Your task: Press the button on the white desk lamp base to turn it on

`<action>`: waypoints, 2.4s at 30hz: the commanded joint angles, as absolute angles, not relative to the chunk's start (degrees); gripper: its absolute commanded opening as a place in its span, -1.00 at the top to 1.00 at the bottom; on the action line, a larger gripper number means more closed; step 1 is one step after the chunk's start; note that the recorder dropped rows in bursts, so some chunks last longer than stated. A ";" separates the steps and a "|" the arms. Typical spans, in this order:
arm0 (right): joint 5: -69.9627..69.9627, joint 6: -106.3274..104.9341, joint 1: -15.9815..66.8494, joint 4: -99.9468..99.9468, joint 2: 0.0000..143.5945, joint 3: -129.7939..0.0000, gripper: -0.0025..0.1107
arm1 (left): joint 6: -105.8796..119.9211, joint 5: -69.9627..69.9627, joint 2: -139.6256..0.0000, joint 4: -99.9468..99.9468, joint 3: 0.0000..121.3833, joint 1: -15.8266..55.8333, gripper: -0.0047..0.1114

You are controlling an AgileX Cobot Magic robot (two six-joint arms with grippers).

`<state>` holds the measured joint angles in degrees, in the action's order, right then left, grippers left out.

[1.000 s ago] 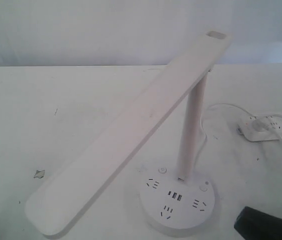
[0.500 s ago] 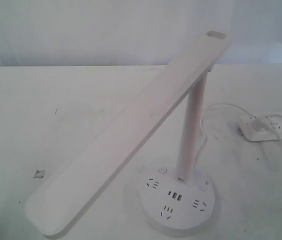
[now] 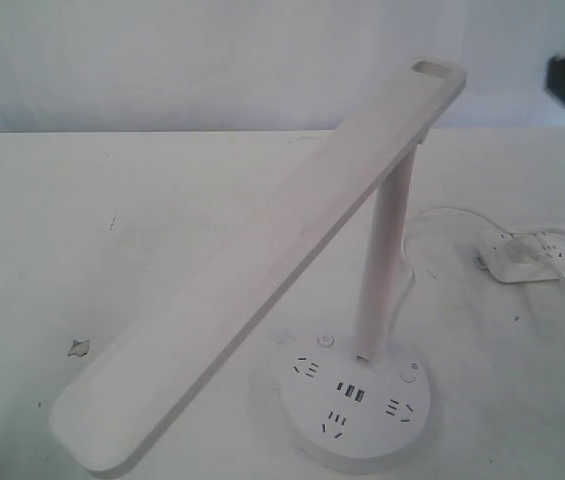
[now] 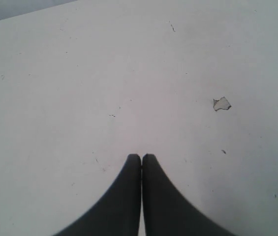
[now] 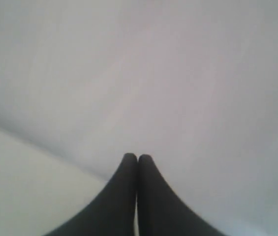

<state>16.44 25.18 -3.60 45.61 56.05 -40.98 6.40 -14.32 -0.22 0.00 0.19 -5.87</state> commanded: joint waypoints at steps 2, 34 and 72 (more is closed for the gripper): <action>-22.86 48.17 4.21 46.67 55.53 -41.77 0.96 | 6.25 -14.52 0.00 0.33 0.00 -5.36 0.92; -29.08 -7.83 14.26 -17.26 73.11 -34.55 0.96 | 6.25 -14.52 0.00 0.33 0.00 -5.36 0.92; -18.78 -25.87 14.26 -32.20 89.04 -35.58 0.96 | 6.25 -14.52 0.00 0.33 0.00 -5.36 0.92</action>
<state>-18.82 -24.99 14.25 -32.16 88.39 -35.63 6.40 -14.32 -0.22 0.00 0.19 -5.87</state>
